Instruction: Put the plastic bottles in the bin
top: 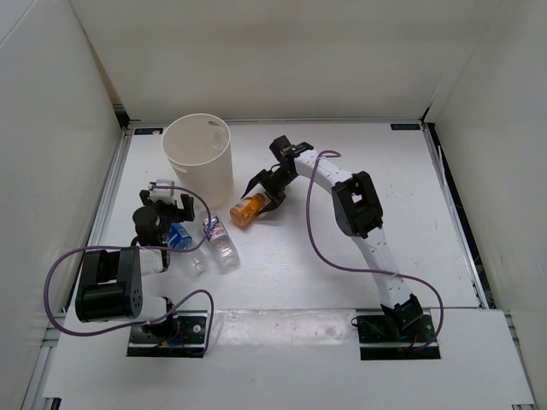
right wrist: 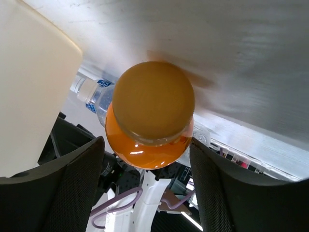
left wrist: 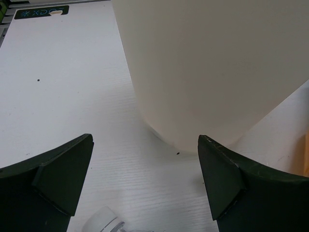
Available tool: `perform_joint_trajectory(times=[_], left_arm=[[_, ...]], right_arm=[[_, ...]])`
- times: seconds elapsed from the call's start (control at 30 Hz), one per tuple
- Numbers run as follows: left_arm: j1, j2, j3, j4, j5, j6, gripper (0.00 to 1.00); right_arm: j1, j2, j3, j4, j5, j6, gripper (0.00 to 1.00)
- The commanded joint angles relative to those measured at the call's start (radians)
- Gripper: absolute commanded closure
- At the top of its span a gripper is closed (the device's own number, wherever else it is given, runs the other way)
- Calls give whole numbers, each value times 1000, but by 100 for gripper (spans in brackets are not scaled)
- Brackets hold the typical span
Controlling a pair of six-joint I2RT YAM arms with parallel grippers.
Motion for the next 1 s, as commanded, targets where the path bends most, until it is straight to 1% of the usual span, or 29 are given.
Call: perform_joint_trajectory(times=[0.0, 0.03, 0.23, 0.3, 0.37, 0.47, 0.5, 0.57, 0.67, 0.7, 0.73, 0.8, 0.93, 0.97], left_arm=[[4, -10, 0, 3, 17, 0, 0], [2, -13, 0, 3, 18, 2, 0], [4, -10, 0, 1, 18, 2, 0], [4, -11, 2, 1, 17, 0, 0], [2, -10, 0, 1, 17, 3, 0], [4, -11, 0, 1, 17, 0, 0], [4, -11, 0, 3, 15, 0, 0], [4, -11, 2, 3, 18, 0, 0], [4, -8, 2, 5, 18, 2, 0], [4, -7, 3, 5, 17, 0, 0], [4, -10, 2, 6, 18, 3, 0], [5, -7, 2, 6, 17, 0, 0], [7, -7, 2, 14, 18, 0, 0], [4, -7, 0, 11, 17, 0, 0]], right_arm=[[-1, 15, 33, -66, 16, -18, 26], [-1, 16, 33, -74, 17, -19, 24], [3, 25, 44, -105, 14, -25, 24], [5, 36, 55, -123, 6, -28, 27], [13, 44, 77, -149, 5, -37, 27], [16, 68, 110, -188, 20, -56, 30], [17, 73, 142, -236, 25, -60, 30], [22, 85, 160, -260, 39, -68, 32], [25, 98, 183, -301, 43, -84, 37], [23, 101, 185, -304, 45, -85, 47], [22, 99, 186, -310, 42, -90, 52], [13, 101, 188, -320, 46, -96, 56], [5, 90, 186, -318, 54, -102, 69], [2, 87, 188, -315, 55, -102, 70]])
